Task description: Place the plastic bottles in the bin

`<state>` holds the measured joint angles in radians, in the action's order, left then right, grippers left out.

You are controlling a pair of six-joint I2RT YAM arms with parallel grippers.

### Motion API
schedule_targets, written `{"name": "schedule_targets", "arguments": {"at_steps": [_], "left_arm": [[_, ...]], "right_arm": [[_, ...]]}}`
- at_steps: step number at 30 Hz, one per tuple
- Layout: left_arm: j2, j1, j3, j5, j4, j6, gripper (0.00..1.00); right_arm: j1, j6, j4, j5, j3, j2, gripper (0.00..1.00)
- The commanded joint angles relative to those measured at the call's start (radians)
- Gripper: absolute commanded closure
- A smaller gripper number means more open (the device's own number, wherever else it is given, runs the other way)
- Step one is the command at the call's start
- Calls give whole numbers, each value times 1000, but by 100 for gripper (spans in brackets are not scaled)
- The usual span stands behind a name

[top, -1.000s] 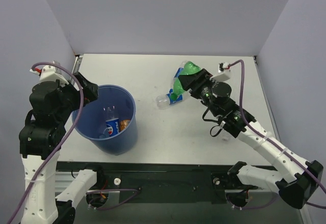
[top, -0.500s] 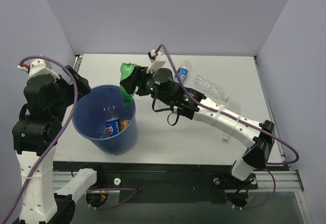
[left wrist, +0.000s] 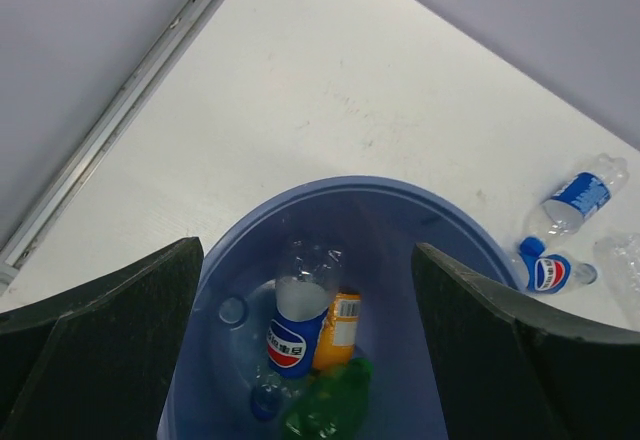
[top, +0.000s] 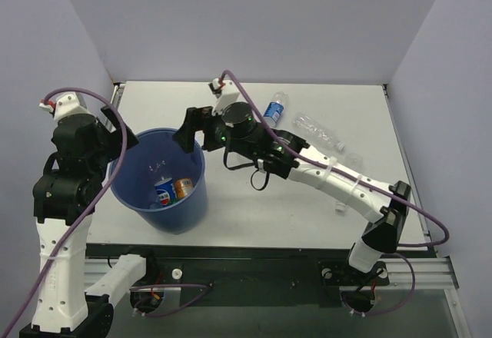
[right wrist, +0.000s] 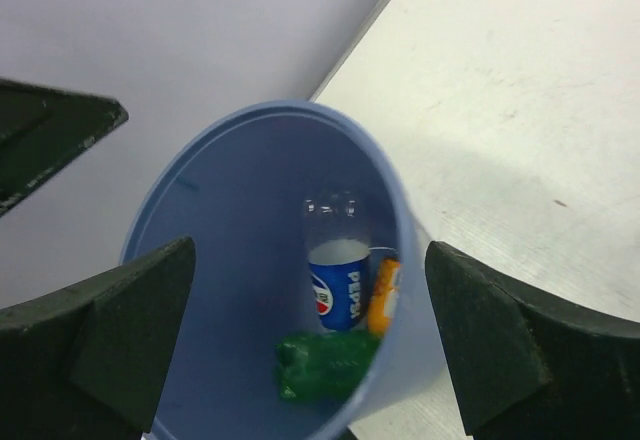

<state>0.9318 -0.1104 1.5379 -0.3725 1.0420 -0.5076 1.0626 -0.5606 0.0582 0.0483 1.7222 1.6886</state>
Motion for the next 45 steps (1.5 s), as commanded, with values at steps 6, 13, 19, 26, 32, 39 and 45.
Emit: {"name": "schedule_targets", "arguments": {"at_steps": [6, 13, 19, 26, 32, 39, 45], "left_arm": [[-1, 9, -93, -117, -5, 43, 3], [9, 137, -120, -118, 1, 79, 3], [27, 205, -133, 0, -17, 50, 3], [16, 225, -90, 29, -42, 52, 3], [9, 227, -96, 27, -36, 53, 3], [10, 235, -116, 30, -33, 46, 3], [6, 238, -127, 38, -40, 46, 3]], "right_arm": [[-284, -39, 11, 232, -365, -366, 7], [-573, -343, -40, 98, -725, -428, 6], [-625, -492, -244, -71, -796, -256, 6], [-612, -565, -192, -53, -621, 23, 5], [-605, -657, -97, -51, -471, 193, 3], [-581, -699, -28, -10, -388, 313, 2], [-573, -719, -9, 21, -392, 348, 8]]}}
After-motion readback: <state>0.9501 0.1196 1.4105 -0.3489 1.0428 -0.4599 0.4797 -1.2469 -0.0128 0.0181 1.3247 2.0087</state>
